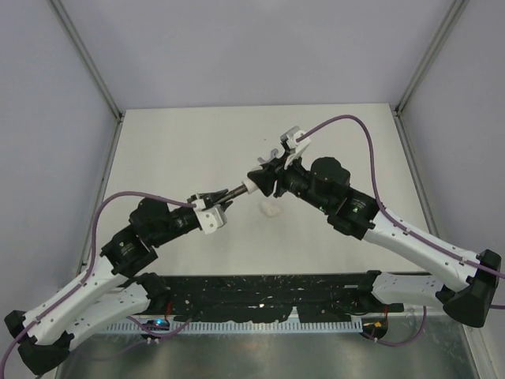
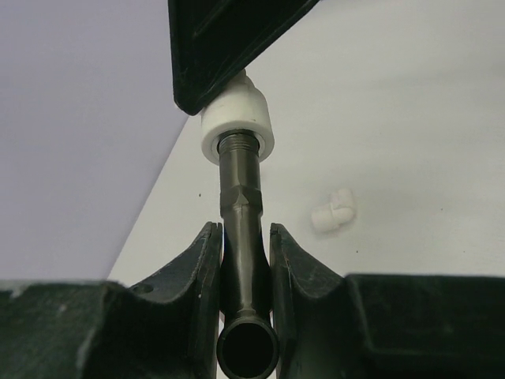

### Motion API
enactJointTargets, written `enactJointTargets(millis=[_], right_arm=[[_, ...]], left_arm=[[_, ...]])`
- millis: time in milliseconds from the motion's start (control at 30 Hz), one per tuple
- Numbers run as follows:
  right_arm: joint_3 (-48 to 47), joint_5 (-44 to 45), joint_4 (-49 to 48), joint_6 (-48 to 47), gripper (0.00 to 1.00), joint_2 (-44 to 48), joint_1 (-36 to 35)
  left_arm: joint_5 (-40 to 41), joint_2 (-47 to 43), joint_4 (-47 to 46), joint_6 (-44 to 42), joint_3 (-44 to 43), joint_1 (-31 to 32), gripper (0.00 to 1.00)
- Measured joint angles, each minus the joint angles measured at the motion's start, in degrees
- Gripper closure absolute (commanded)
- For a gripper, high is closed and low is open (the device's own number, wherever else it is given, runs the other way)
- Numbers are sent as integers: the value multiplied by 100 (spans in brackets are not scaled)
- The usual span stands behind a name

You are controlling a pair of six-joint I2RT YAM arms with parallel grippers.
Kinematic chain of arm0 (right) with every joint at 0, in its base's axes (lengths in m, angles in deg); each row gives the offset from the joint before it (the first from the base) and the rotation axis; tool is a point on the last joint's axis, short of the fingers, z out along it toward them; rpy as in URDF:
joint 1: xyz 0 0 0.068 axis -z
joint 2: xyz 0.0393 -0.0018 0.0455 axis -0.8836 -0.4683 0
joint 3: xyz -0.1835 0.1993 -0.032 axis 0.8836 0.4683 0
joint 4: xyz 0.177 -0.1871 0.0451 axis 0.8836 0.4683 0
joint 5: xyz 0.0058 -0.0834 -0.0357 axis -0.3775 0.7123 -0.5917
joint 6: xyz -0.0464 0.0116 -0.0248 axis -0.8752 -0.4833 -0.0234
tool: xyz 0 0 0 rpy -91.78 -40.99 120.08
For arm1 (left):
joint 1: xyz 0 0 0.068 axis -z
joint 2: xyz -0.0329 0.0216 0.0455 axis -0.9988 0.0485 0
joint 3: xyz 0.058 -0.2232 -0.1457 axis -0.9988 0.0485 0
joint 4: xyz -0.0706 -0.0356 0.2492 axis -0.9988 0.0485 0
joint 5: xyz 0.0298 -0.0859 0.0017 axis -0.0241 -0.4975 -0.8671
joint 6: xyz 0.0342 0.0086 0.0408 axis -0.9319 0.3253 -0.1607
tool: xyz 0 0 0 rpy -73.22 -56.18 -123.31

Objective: Install the water faucets

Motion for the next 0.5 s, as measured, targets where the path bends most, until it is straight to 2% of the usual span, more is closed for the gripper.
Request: enactJointTargets(millis=[167, 500], right_arm=[[-98, -17, 293, 131, 95, -81, 9], [-348, 109, 951, 511, 95, -380, 57]], left_arm=[[584, -15, 144, -382, 39, 352, 100], [2028, -122, -815, -1429, 898, 1248, 100]])
